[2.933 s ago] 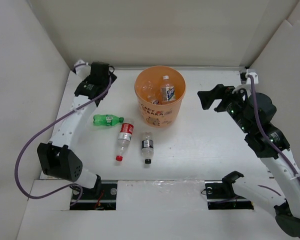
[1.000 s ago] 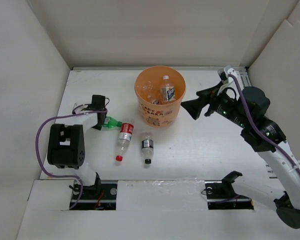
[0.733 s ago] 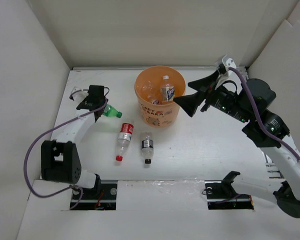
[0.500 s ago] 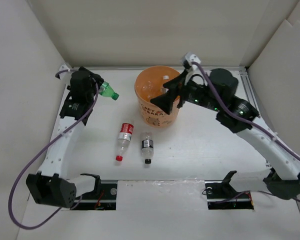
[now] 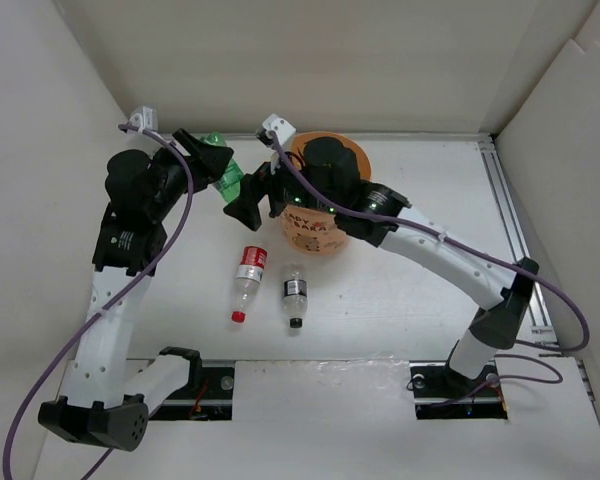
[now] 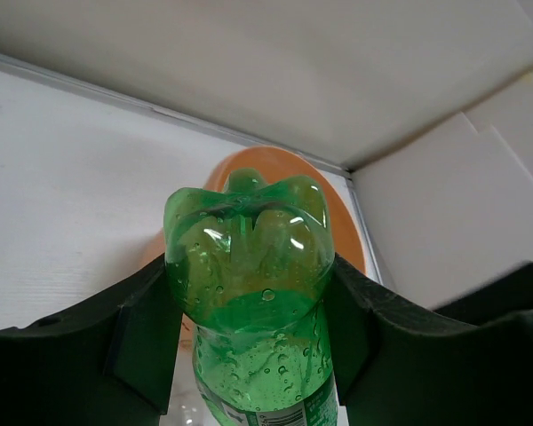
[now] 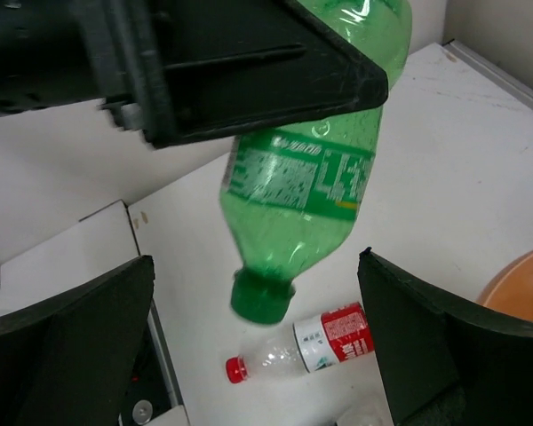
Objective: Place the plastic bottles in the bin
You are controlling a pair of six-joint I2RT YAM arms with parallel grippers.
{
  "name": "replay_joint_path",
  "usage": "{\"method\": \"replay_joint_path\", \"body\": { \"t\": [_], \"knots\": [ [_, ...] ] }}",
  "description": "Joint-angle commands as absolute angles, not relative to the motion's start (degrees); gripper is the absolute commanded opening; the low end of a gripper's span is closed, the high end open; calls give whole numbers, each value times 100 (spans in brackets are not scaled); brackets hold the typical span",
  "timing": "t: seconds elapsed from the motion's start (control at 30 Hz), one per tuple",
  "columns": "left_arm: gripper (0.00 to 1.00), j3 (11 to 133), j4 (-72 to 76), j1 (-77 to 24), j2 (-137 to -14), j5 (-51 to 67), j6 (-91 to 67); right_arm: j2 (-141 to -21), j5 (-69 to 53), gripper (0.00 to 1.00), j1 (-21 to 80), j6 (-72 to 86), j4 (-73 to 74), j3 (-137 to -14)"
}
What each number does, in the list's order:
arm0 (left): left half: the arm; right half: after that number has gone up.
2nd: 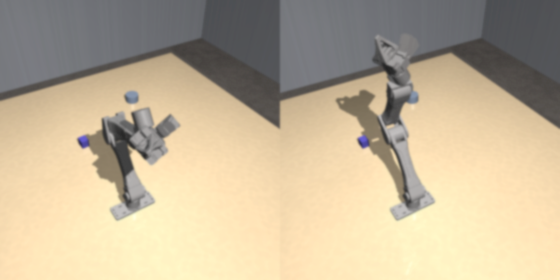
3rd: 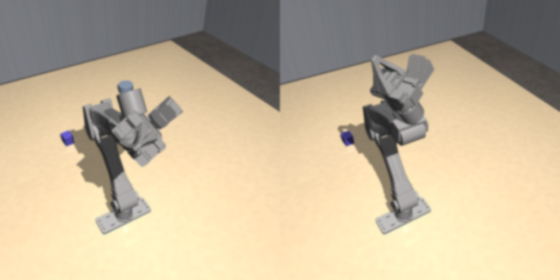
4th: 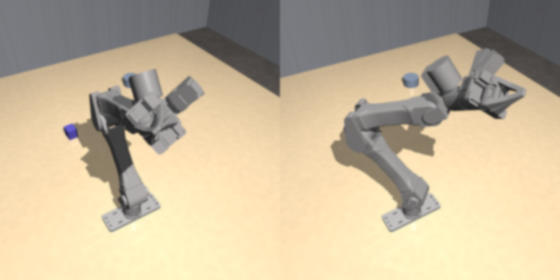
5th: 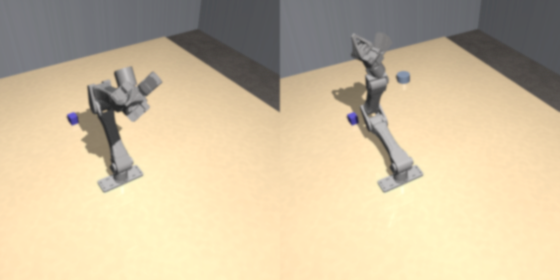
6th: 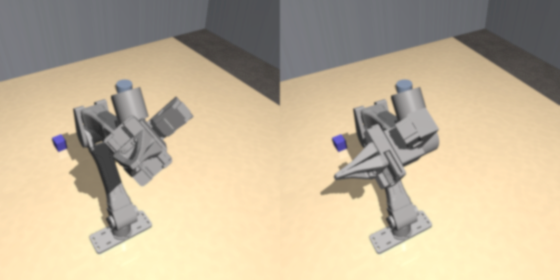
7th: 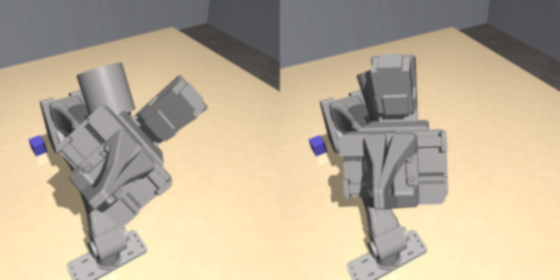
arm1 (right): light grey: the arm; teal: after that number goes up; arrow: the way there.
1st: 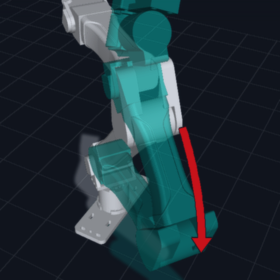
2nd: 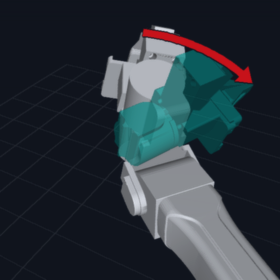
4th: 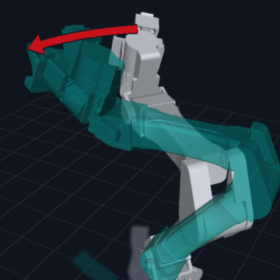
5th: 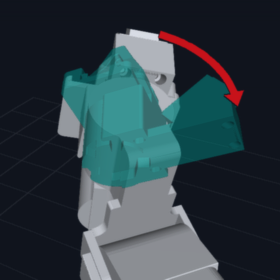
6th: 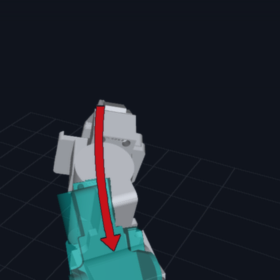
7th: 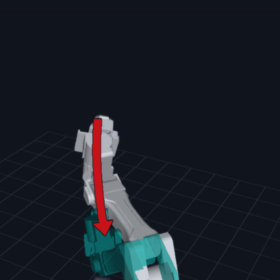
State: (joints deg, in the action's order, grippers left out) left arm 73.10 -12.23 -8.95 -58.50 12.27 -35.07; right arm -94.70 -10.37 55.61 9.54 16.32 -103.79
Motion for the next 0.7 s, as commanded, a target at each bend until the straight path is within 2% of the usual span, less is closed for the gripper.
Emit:
{"method": "replay_joint_path", "body": {
  "t": [0.0,0.17,0.27,0.3,0.33,0.4,0.43,0.47,0.5,0.53,0.57,0.6,0.67],
  "knots": [
    [0,7479,-949,-896,-5660,2100,-3453,-9755,-686,100,5756,1055,1160,-10757],
    [0,7550,-949,-896,-5467,2504,-3507,-10063,-316,100,5810,1178,897,-10846],
    [0,7497,-896,-896,-5405,2558,-3437,-10125,-395,80,5810,1345,695,-10846],
    [0,7497,-975,-896,-5405,2558,-3367,-10125,-396,67,5810,1345,564,-10785],
    [0,7497,-976,-896,-5405,2558,-3366,-10125,-396,59,5810,1345,476,-10784],
    [6,7444,-976,-896,-5405,2619,-3366,-9994,-335,27,5810,1406,291,-10557],
    [19,7392,-976,-896,-5405,2619,-3366,-9941,-195,11,5810,1406,220,-10477],
    [29,7392,-976,-896,-5405,2619,-3366,-9940,-193,6,5810,1406,220,-10416],
    [43,7339,-976,-896,-5353,2532,-3366,-9880,-72,2,5810,1406,220,-10345],
    [65,7339,-976,-896,-5353,2375,-3366,-9818,8,0,5810,1406,220,-10345],
    [92,7339,-976,-896,-5353,2286,-3366,-9817,70,0,5810,1406,220,-10258],
    [100,7391,-976,-896,-5353,2189,-3366,-9817,149,0,5810,1406,220,-10170],
    [100,7575,-976,-896,-5353,1813,-3366,-9712,149,0,5740,1406,220,-10064]
  ]
}}
